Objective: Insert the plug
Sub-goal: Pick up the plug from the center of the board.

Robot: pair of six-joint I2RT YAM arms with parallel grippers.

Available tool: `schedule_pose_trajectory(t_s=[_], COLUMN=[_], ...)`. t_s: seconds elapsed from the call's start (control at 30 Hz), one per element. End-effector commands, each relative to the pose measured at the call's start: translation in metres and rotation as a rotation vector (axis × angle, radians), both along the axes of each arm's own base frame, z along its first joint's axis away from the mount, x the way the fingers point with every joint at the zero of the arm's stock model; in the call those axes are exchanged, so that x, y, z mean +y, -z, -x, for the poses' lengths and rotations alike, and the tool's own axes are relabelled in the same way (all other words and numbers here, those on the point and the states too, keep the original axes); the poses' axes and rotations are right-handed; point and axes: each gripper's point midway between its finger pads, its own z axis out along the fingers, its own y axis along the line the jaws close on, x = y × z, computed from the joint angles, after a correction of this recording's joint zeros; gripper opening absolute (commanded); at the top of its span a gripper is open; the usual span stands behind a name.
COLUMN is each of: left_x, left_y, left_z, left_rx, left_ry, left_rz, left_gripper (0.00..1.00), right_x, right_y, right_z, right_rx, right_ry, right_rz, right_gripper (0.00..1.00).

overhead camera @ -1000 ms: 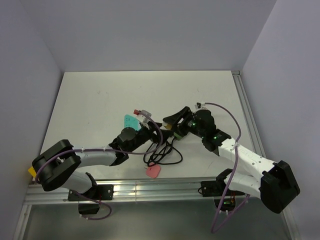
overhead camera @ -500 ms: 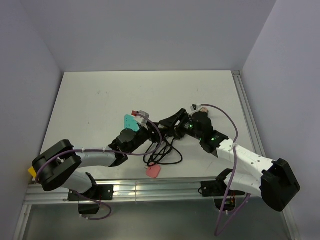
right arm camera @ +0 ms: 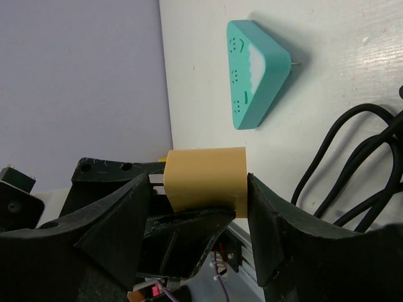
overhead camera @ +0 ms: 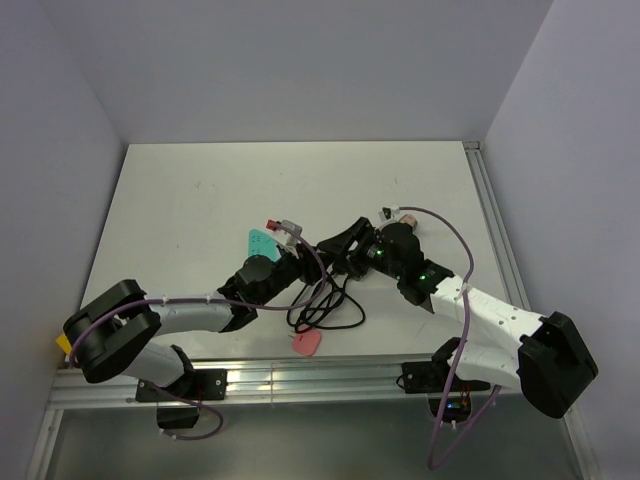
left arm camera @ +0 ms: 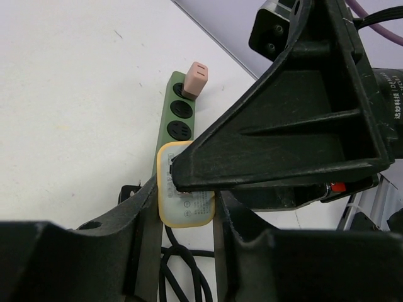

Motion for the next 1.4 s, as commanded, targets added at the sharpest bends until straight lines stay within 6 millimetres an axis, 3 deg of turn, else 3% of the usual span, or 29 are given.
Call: schedule_pose_trajectory(t_s=[0.0,0.03,0.1,0.13,0.23,0.4,0.6,0.73,0.9,1.03,1.2,1.23,1.27,1.37], left_x=[-0.001,0.001,0.001,-0.001,-0.005,-0.005,0.012,0.026,0.046,0.042,0.039,0.038,0.037,0.041], left_y=[-0.022,-0.021,-0.023,-0.025,-0.03,-0.038,-0.062,-0.071,-0.079,-0.086,-0.09,-0.09,-0.09,-0.093], left_z=[-0.007,-0.007,-0.006,-0.003,0.001,0.009,0.01,0.01,0.002,0.013,0.019,0.018,0.021,0.022], left_rx=[-0.052,-0.049,-0.056,-0.06,-0.059,-0.02,0.06,0.128,0.21,0.22,0.3,0.336,0.367,0.417], left_ry=[-0.028,-0.034,-0.029,-0.01,0.024,0.049,0.018,0.1,0.168,0.263,0.32,0.323,0.348,0.352], left_rz=[0.016,0.014,0.022,0.026,0.033,0.062,0.161,0.248,0.36,0.376,0.403,0.396,0.396,0.418], left_gripper=[0.0,0.0,0.0,0.0,0.0,0.0,0.0,0.0,0.0,0.0,0.0,0.0,0.0,0.0], right_x=[0.016,0.013,0.004,-0.002,-0.012,-0.03,-0.04,-0.045,-0.039,-0.033,-0.024,-0.022,-0.023,-0.027], right_y=[-0.038,-0.049,-0.053,-0.062,-0.081,-0.078,-0.085,-0.084,-0.094,-0.094,-0.091,-0.097,-0.09,-0.093], right_z=[0.009,0.009,0.007,0.011,0.012,0.0,-0.004,-0.001,0.007,0.008,0.006,0.004,0.001,-0.004], right_rx=[-0.12,-0.161,-0.195,-0.242,-0.321,-0.353,-0.447,-0.49,-0.592,-0.62,-0.703,-0.728,-0.739,-0.8], right_ry=[-0.112,-0.109,-0.069,-0.062,-0.041,0.001,0.002,0.014,-0.03,-0.077,-0.176,-0.183,-0.183,-0.132], right_rz=[-0.046,-0.051,-0.017,-0.029,-0.043,0.043,0.046,0.045,-0.015,0.001,0.131,0.151,0.219,0.303], right_gripper=[0.55,0.59,0.91,1.0,1.0,0.99,0.89,0.88,0.88,0.87,0.87,0.87,0.87,0.88])
